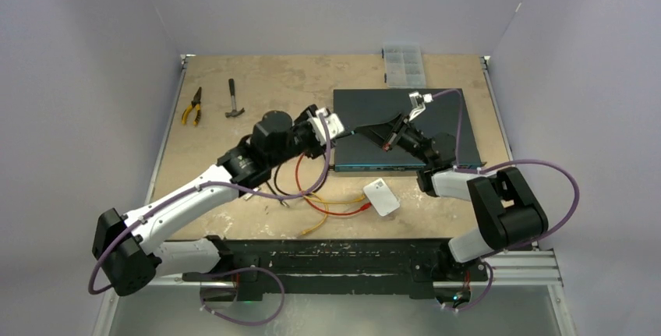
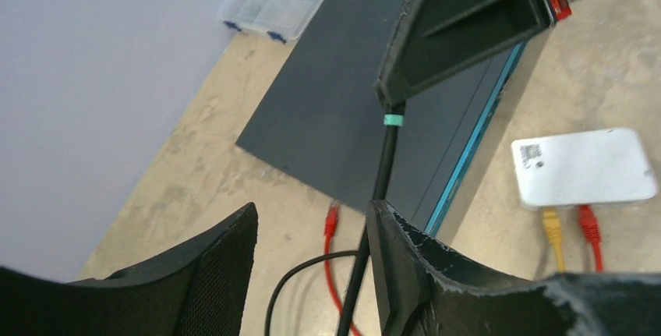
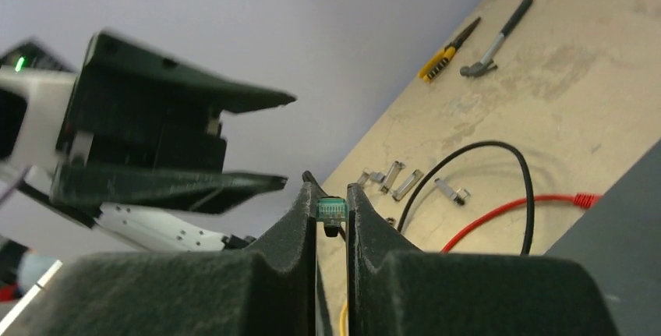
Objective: Insert the plug into the switch port
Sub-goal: Adjust the power at the center of the board.
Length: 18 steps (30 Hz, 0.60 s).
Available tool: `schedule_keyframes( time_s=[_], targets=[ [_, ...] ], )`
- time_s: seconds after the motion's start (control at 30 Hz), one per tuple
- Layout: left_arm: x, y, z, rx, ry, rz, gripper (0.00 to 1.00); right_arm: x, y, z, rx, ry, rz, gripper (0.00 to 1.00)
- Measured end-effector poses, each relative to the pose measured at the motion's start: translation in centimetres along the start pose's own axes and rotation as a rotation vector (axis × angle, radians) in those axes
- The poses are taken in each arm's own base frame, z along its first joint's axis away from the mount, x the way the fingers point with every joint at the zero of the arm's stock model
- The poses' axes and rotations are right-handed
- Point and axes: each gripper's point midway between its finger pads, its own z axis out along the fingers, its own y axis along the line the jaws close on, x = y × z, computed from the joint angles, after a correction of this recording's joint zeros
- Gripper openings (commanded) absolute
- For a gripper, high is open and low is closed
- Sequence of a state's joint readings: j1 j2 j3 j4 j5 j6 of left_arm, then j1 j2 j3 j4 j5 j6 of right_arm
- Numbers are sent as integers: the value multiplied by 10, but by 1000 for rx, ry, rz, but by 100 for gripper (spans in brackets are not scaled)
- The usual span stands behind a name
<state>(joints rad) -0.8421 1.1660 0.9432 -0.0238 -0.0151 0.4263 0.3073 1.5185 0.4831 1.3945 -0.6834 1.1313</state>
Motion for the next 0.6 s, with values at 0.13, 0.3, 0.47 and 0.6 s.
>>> schedule_keyframes(
  time_s=[0.13, 0.3, 0.47, 0.6],
  targets=[
    [-12, 2, 8, 124, -57, -141, 53, -5, 18, -1, -63, -1, -152, 0],
    [-17, -18, 10, 315, -106, -301, 53, -5, 36, -4, -140, 12, -286, 0],
    [-20, -31, 11, 456, -139, -425, 46, 8, 40, -11, -181, 62, -326, 0],
    [-32, -36, 6, 532, -187, -467, 44, 21, 32, -16, -177, 110, -279, 0]
  ],
)
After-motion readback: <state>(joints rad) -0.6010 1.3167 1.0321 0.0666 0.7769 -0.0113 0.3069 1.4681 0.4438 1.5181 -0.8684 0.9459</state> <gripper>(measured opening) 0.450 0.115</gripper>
